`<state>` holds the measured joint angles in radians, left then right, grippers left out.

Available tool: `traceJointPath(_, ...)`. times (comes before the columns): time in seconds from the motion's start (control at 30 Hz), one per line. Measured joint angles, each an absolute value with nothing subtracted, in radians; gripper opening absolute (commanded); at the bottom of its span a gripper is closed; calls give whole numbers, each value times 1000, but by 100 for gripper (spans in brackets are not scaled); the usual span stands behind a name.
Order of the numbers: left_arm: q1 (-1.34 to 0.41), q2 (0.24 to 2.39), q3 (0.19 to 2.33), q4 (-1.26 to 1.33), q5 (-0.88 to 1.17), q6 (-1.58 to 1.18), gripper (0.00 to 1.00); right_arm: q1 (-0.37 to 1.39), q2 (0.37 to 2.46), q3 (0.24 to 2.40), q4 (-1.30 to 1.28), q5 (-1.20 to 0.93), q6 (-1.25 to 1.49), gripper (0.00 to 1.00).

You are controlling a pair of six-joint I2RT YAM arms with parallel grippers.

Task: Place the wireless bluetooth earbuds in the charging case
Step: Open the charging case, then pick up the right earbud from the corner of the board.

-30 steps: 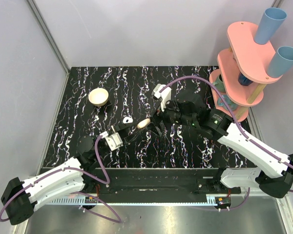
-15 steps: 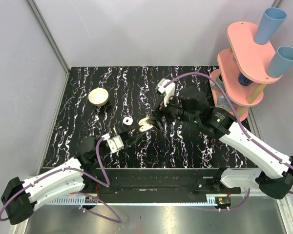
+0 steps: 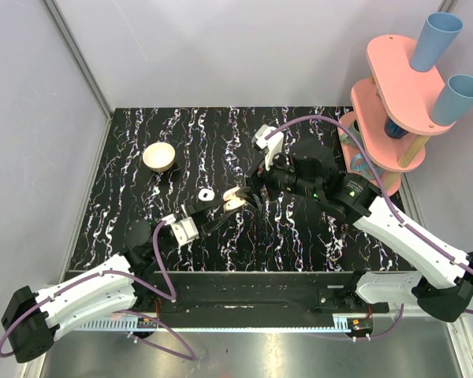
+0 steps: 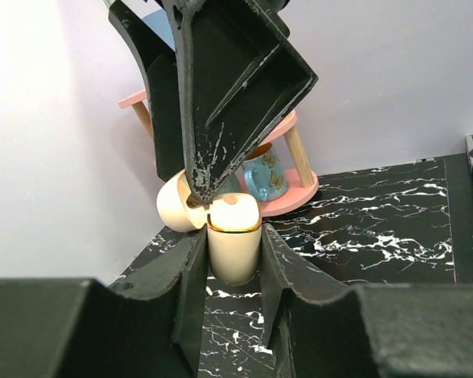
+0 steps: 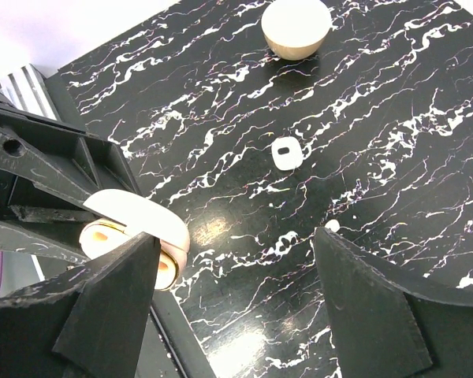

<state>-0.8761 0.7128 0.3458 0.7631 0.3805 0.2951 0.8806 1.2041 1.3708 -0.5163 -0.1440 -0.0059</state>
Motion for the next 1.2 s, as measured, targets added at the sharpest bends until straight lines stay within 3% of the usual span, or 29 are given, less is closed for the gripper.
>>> traceJointPath(0.87,-901,714,301,898,242,184,0,863,1156,1370,-407,-274,-20,88)
traceJointPath(1.03,-901,702,276,930,208,178,0,842,1149,1343,-371,-78,23,89)
traceJointPath(1.2,-901,649,249,936,189,178,0,652,1168,1309,-360,45,159,88)
